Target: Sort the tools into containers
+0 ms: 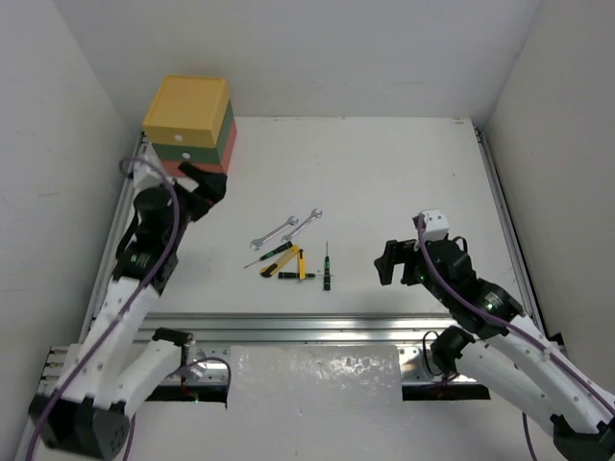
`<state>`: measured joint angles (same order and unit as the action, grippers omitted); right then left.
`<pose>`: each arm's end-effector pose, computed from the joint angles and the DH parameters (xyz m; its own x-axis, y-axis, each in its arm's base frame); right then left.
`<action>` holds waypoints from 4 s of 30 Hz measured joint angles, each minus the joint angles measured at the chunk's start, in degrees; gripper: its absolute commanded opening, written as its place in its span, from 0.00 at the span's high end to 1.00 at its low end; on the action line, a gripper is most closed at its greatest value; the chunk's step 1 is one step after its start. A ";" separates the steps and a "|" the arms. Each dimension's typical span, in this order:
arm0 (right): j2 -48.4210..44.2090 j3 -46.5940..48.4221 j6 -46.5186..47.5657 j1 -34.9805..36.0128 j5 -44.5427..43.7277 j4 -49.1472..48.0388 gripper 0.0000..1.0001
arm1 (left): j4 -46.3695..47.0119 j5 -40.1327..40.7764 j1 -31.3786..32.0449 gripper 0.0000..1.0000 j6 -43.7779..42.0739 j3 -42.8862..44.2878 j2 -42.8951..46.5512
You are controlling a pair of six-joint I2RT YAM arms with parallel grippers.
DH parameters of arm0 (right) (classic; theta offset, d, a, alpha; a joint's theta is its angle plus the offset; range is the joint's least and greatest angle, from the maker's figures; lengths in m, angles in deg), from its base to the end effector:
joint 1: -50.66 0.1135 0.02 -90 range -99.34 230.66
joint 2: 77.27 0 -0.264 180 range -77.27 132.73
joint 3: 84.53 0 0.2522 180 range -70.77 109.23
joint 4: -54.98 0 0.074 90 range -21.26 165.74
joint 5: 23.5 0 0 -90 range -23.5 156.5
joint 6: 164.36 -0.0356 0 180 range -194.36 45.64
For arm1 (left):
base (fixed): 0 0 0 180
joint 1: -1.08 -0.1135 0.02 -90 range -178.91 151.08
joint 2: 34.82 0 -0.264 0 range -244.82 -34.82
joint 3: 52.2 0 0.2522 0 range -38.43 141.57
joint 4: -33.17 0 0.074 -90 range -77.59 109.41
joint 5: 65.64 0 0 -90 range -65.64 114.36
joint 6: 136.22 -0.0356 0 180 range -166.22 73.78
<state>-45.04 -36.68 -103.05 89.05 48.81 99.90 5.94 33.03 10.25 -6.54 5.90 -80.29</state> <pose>0.1115 0.0745 0.2694 -0.5208 0.1709 -0.8364 -0.1527 0.9453 0.2882 0.1851 -0.0244 0.3293 -0.2002 -0.6071 -0.7690 -0.1485 0.7946 -0.5886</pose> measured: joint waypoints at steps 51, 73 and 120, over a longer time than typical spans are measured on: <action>5.14 0.11 -0.48 0.02 18.27 -6.80 0.01 | 52.46 -36.02 -31.82 0.59 25.18 21.97 -66.25; 6.73 0.11 -0.48 0.02 19.82 -7.19 0.01 | 57.42 -37.83 -30.45 0.95 27.26 21.53 -67.91; 60.13 14.53 -12.37 12.76 3.04 -12.52 0.34 | -5.92 -4.96 -11.21 0.00 -4.72 4.76 0.39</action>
<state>15.09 -22.15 -115.42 101.82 51.84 87.37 0.02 28.07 -0.96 -11.26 10.67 -79.90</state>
